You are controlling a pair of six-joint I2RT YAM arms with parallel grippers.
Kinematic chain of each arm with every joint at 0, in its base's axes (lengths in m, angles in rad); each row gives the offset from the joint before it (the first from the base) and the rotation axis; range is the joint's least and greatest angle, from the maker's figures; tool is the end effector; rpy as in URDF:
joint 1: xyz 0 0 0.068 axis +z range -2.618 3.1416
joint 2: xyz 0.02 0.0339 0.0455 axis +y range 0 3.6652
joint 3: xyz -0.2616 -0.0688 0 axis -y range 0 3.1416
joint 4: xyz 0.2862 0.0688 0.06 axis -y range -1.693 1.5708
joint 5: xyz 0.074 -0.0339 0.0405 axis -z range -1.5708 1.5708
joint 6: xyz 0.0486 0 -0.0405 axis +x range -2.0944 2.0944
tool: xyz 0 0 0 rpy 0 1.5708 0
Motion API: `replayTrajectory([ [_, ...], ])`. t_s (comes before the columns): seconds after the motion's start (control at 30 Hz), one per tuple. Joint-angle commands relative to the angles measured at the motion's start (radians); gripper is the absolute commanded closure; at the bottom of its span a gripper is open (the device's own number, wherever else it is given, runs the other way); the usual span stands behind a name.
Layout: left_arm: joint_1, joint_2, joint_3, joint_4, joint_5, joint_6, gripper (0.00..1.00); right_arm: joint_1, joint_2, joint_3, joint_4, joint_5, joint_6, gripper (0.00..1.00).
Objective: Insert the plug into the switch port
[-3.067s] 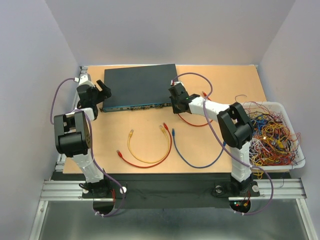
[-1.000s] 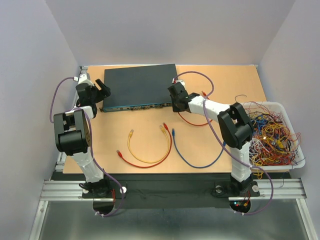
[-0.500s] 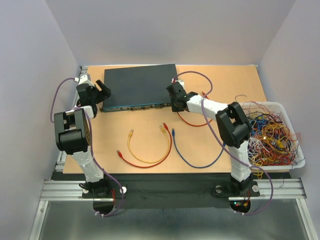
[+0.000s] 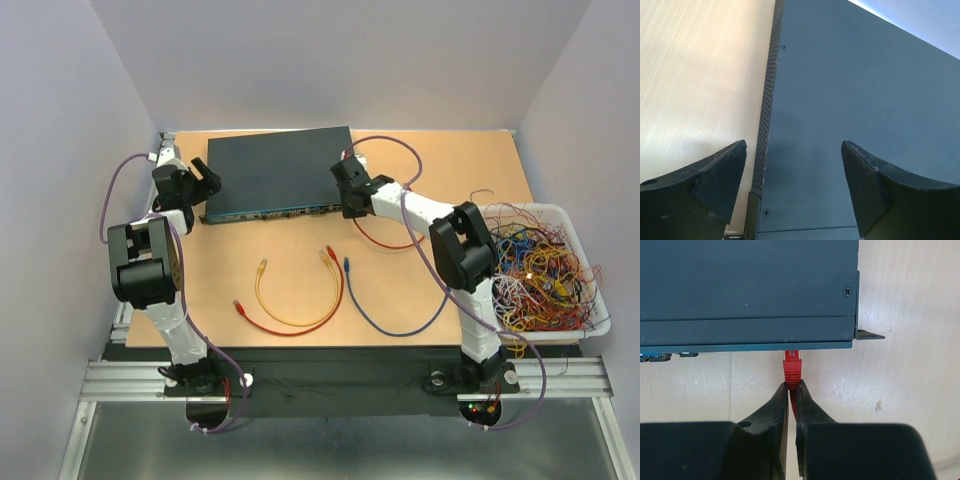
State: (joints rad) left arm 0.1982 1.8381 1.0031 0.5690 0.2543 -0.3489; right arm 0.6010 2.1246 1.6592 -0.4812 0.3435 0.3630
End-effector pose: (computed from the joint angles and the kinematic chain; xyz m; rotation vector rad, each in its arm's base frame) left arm 0.4362 0.0751 0.1621 -0.3227 1.8128 -0.3390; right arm 0.4301 0.2750 0.1640 -0.1539 2.4355 -0.0101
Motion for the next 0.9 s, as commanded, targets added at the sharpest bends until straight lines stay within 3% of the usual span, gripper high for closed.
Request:
replayTrajectory([
  [0.0, 0.006, 0.003, 0.042, 0.014, -0.001, 0.016, 0.12, -0.053, 0.005, 0.102, 0.207, 0.083, -0.009, 1.0],
  [0.57, 0.006, 0.004, 0.046, 0.003, -0.001, 0.022, 0.13, -0.066, 0.141, 0.355, 0.256, -0.027, -0.237, 0.98],
  [0.6, 0.007, 0.006, 0.046, 0.003, 0.0, 0.024, 0.13, -0.064, 0.141, 0.346, 0.257, -0.034, -0.237, 0.95],
  [0.63, 0.007, 0.007, 0.048, 0.002, -0.001, 0.022, 0.13, -0.064, 0.129, 0.332, 0.257, -0.05, -0.234, 0.79],
  [0.73, 0.007, 0.01, 0.051, 0.0, 0.0, 0.024, 0.13, -0.064, 0.094, 0.246, 0.268, -0.057, -0.219, 0.45],
  [0.87, 0.007, 0.01, 0.052, -0.003, 0.0, 0.024, 0.13, -0.066, 0.0, 0.122, 0.299, -0.046, -0.213, 0.32],
])
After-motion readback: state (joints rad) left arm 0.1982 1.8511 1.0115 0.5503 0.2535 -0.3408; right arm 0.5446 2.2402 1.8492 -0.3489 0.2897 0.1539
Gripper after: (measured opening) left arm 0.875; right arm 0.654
